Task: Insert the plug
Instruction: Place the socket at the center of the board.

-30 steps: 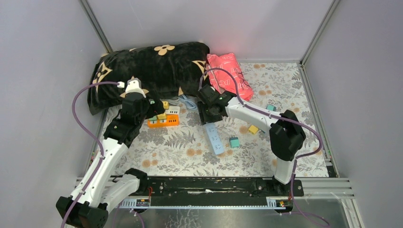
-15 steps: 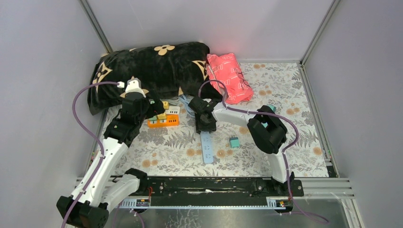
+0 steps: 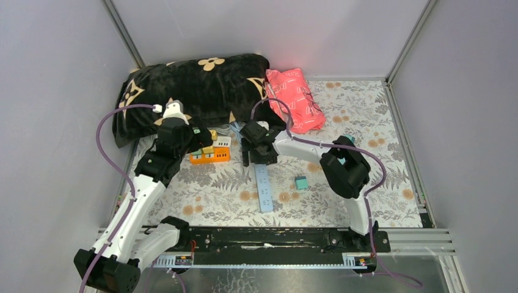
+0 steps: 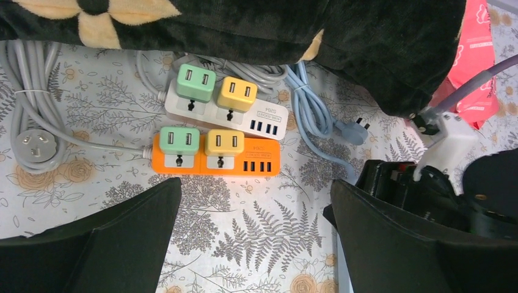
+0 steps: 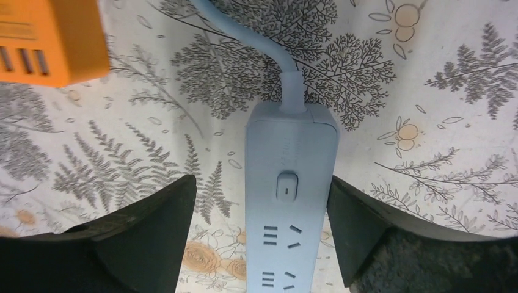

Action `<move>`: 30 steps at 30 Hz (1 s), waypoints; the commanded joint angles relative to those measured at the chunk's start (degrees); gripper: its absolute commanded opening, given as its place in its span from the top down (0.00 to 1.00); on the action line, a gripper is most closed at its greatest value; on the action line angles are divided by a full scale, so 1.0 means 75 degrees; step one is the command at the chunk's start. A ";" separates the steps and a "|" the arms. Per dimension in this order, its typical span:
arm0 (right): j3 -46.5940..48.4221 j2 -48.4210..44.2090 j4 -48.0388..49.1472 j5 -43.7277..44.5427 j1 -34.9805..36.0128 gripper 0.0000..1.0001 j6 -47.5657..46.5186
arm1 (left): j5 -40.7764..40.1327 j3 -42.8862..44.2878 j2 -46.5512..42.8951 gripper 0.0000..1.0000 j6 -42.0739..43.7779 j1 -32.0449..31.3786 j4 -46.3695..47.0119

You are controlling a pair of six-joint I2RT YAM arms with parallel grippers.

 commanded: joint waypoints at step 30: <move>-0.4663 -0.5864 0.0881 0.1937 -0.1205 0.01 -0.0963 | 0.1877 -0.0873 0.0184 0.00 -0.1301 -0.1318 0.0956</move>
